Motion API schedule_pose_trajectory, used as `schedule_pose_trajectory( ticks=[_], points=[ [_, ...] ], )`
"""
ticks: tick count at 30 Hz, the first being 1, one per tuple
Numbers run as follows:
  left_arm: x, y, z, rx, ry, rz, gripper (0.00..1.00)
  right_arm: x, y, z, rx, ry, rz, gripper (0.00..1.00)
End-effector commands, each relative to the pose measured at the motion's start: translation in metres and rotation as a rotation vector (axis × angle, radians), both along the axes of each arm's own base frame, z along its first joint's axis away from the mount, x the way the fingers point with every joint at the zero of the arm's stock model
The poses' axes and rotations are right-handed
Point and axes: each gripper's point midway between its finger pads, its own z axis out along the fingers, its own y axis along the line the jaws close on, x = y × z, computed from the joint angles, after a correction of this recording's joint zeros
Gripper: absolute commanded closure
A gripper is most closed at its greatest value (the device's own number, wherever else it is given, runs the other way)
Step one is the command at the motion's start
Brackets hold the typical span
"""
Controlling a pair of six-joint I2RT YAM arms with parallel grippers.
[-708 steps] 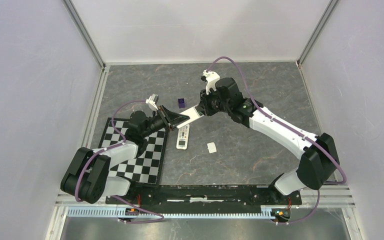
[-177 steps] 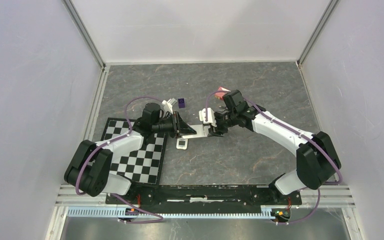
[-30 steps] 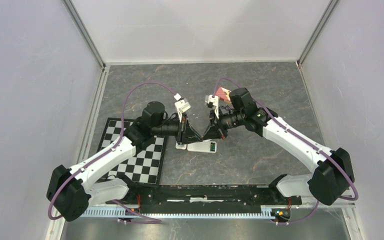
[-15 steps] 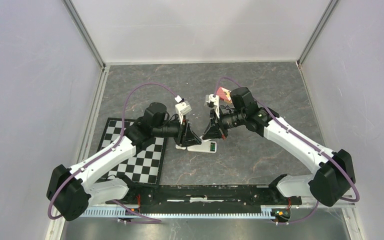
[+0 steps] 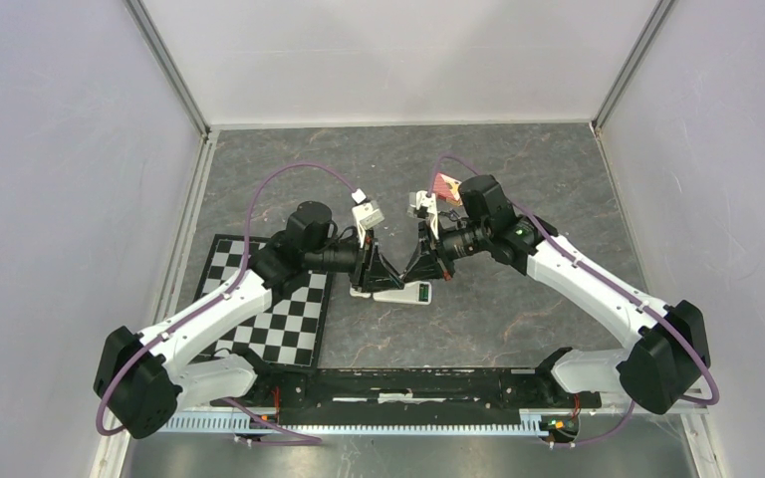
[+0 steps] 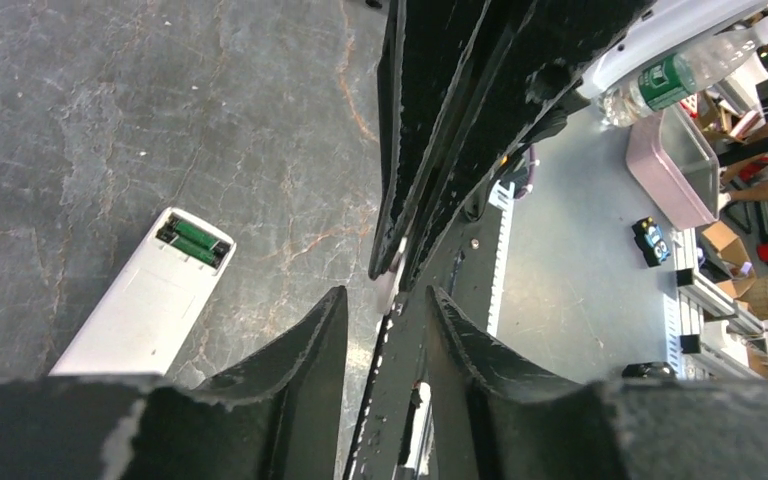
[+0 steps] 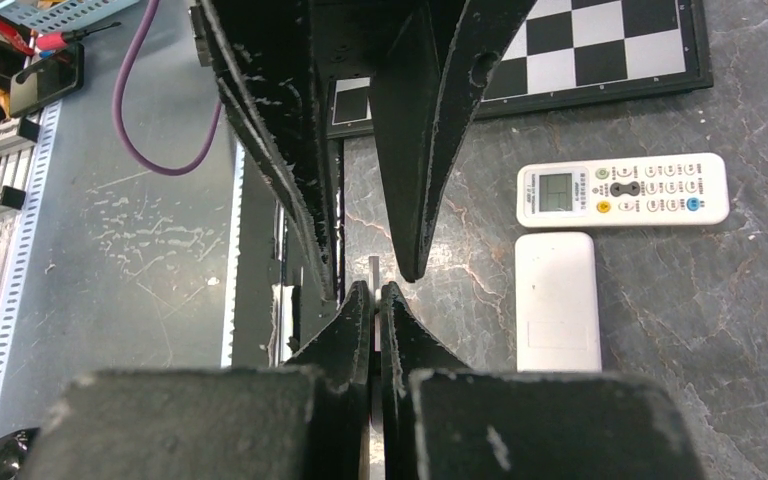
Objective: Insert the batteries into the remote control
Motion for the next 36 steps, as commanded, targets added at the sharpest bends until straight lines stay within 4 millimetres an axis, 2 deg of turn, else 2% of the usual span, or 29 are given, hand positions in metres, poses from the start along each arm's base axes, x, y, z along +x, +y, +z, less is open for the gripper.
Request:
schedule_pose_trajectory(
  ticks=[1,4,9,16,20,21,26,27,36],
  points=[
    [-0.001,-0.010,0.028,-0.090,-0.053,-0.059,0.65,-0.010,0.002,0.009,0.046,-0.040,0.056,1.00],
    [-0.003,-0.010,0.028,-0.093,-0.045,-0.071,0.73,-0.011,0.001,0.008,0.045,-0.044,0.061,1.00],
    [-0.010,-0.008,0.026,-0.097,-0.033,-0.093,0.95,-0.010,0.002,0.007,0.046,-0.050,0.064,1.00],
    [-0.022,-0.006,0.032,-0.120,-0.024,-0.144,0.98,-0.012,0.003,0.010,0.064,-0.057,0.093,1.00],
    [-0.017,-0.009,0.037,-0.150,-0.041,-0.129,0.98,-0.013,0.003,0.009,0.066,-0.064,0.105,1.00],
    [-0.016,-0.010,0.036,-0.149,-0.042,-0.122,0.98,-0.013,0.003,0.008,0.066,-0.074,0.103,0.97],
    [-0.010,-0.007,0.037,-0.146,-0.076,-0.076,0.98,-0.009,0.000,0.009,0.060,-0.131,0.087,0.58],
    [-0.010,-0.006,0.037,-0.147,-0.080,-0.071,0.98,-0.007,-0.001,0.009,0.058,-0.145,0.081,0.54],
    [0.000,-0.003,0.029,-0.111,-0.084,-0.016,0.98,-0.003,-0.005,0.012,0.063,-0.189,0.068,0.41]
  ],
)
